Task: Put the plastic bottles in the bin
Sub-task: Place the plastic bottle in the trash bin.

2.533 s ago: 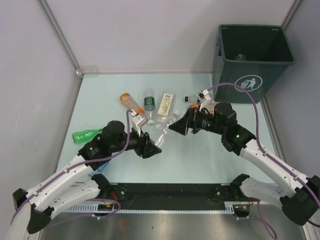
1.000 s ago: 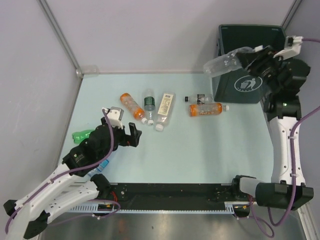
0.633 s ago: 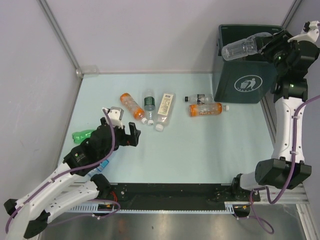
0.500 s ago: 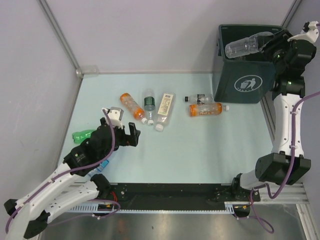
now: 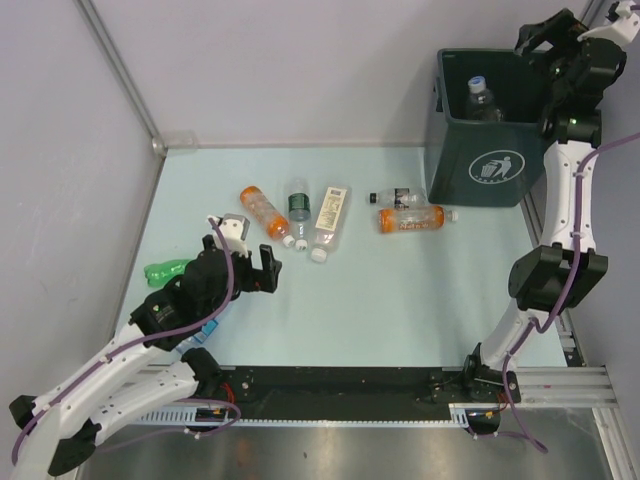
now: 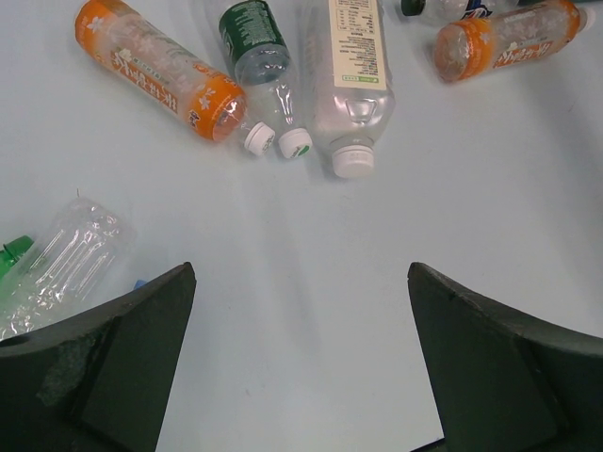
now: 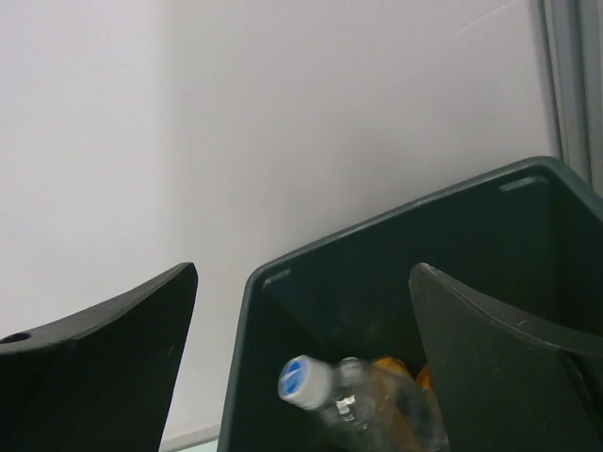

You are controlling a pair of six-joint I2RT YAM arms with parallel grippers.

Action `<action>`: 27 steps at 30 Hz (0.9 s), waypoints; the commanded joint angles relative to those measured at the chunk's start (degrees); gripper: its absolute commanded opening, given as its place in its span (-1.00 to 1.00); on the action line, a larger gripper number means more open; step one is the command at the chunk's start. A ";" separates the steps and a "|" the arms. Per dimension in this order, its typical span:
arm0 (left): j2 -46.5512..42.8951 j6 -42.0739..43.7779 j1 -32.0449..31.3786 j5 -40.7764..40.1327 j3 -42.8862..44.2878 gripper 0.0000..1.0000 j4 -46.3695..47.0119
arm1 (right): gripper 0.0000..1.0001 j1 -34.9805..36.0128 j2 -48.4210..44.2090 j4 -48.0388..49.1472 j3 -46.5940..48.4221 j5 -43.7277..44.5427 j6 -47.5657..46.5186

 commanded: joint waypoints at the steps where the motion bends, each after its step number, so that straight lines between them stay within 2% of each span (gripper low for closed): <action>1: -0.07 -0.82 -0.13 -0.66 -0.27 0.99 0.47 | 0.99 0.27 3.02 -4.52 8.83 -2.43 -2.24; 6: -0.34 -0.91 -0.21 -0.84 -0.27 1.00 0.47 | 0.99 0.27 -1.73 -0.66 2.33 -3.92 -1.89; 10: -0.34 -1.18 -0.21 -1.10 -0.36 1.00 0.38 | 0.99 0.36 -5.94 -1.61 -0.92 -6.12 -1.71; 14: -0.25 -1.88 -0.13 -2.59 -0.01 0.99 -0.41 | 0.99 1.41 -12.96 -1.00 -8.20 -7.52 -1.98; 22: 0.10 -3.90 -0.12 -3.21 0.25 1.00 -1.64 | 0.99 4.49 -28.26 -6.18 -23.94 -12.97 -1.01; 25: 0.37 -4.87 -0.21 -2.69 -0.01 0.99 -1.90 | 0.99 8.70 -33.17 -10.30 -28.94 -12.72 -2.85; 27: 0.72 -6.26 -0.21 -3.03 -0.36 0.99 -2.60 | 1.00 14.75 -35.03 -14.33 -30.80 -9.39 -5.82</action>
